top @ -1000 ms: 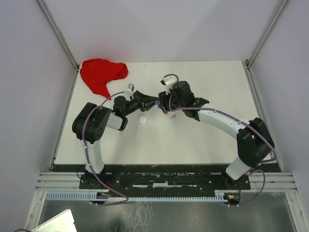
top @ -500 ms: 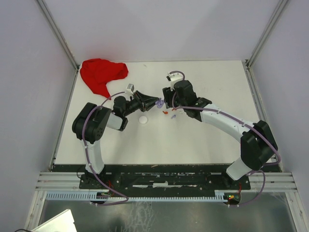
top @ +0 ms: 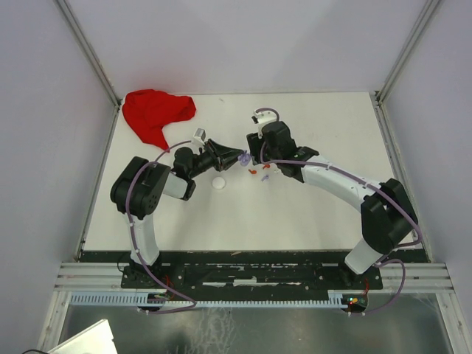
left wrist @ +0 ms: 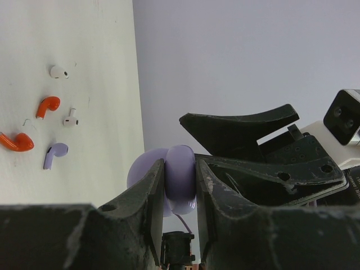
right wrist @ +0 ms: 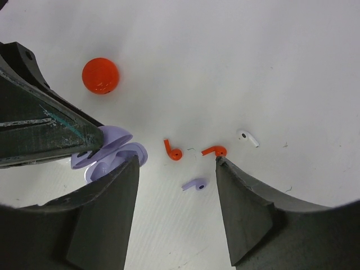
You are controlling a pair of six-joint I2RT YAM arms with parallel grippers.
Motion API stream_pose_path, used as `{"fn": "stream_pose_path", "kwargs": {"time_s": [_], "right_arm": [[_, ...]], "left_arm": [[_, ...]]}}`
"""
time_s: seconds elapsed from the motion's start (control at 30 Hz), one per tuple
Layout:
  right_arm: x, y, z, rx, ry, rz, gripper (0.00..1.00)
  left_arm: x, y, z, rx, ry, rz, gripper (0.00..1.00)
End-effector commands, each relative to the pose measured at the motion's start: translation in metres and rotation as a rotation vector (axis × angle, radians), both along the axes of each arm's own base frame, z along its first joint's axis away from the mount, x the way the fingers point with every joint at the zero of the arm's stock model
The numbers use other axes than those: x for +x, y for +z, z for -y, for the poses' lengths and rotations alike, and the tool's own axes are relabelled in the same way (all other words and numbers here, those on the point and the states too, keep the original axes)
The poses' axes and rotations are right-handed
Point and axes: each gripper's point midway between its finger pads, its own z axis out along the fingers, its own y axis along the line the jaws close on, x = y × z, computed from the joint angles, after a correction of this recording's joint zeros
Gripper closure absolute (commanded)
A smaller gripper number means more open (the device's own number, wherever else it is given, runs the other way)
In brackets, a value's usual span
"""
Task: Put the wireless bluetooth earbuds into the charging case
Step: Adjust the earbud with the charging case.
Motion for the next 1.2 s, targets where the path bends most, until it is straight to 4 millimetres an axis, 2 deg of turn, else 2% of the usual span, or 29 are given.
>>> {"fn": "stream_pose_path", "kwargs": {"time_s": [0.0, 0.87, 1.07, 1.17], "right_arm": [[0.011, 0.022, -0.013, 0.052, 0.008, 0.044, 0.35], [-0.007, 0.033, -0.040, 0.156, 0.165, 0.035, 0.36], [-0.005, 0.035, -0.039, 0.163, 0.155, 0.047, 0.36], [-0.001, 0.038, -0.029, 0.158, 0.091, 0.070, 0.36]], "left_arm": [[-0.011, 0.030, 0.006, -0.045, -0.041, 0.087, 0.97], [-0.003, 0.024, 0.011, -0.042, -0.044, 0.072, 0.97], [-0.003, 0.019, 0.013, -0.040, -0.049, 0.065, 0.97], [-0.004, 0.018, 0.013, -0.043, -0.047, 0.062, 0.97]]}}
